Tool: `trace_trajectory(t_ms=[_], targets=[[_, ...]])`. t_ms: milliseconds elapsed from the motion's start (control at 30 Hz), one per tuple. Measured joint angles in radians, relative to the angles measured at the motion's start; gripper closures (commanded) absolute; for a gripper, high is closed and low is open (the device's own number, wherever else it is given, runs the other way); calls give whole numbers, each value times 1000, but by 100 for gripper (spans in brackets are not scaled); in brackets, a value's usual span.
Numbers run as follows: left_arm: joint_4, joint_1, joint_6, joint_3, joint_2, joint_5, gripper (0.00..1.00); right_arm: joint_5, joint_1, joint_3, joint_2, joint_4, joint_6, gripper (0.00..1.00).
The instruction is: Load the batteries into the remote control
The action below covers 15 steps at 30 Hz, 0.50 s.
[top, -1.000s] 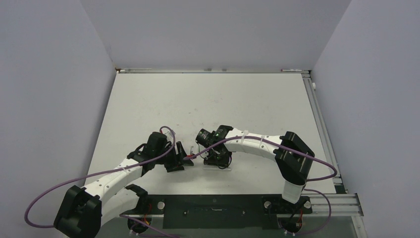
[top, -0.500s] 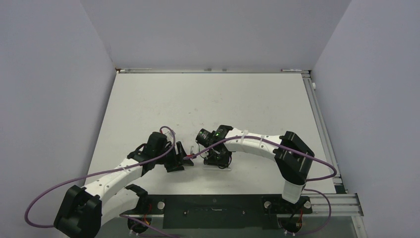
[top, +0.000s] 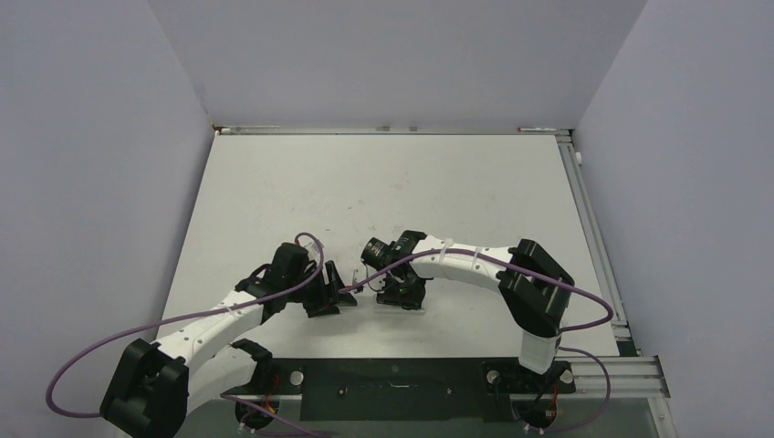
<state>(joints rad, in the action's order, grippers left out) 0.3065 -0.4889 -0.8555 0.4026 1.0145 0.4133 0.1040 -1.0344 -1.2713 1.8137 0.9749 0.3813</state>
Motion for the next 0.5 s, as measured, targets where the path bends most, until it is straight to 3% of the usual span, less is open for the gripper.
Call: trace_trajectory(t_ms=[500], targets=[[-3,0,0,0,17,6,42,1,0,0,0,-10,-5,75]])
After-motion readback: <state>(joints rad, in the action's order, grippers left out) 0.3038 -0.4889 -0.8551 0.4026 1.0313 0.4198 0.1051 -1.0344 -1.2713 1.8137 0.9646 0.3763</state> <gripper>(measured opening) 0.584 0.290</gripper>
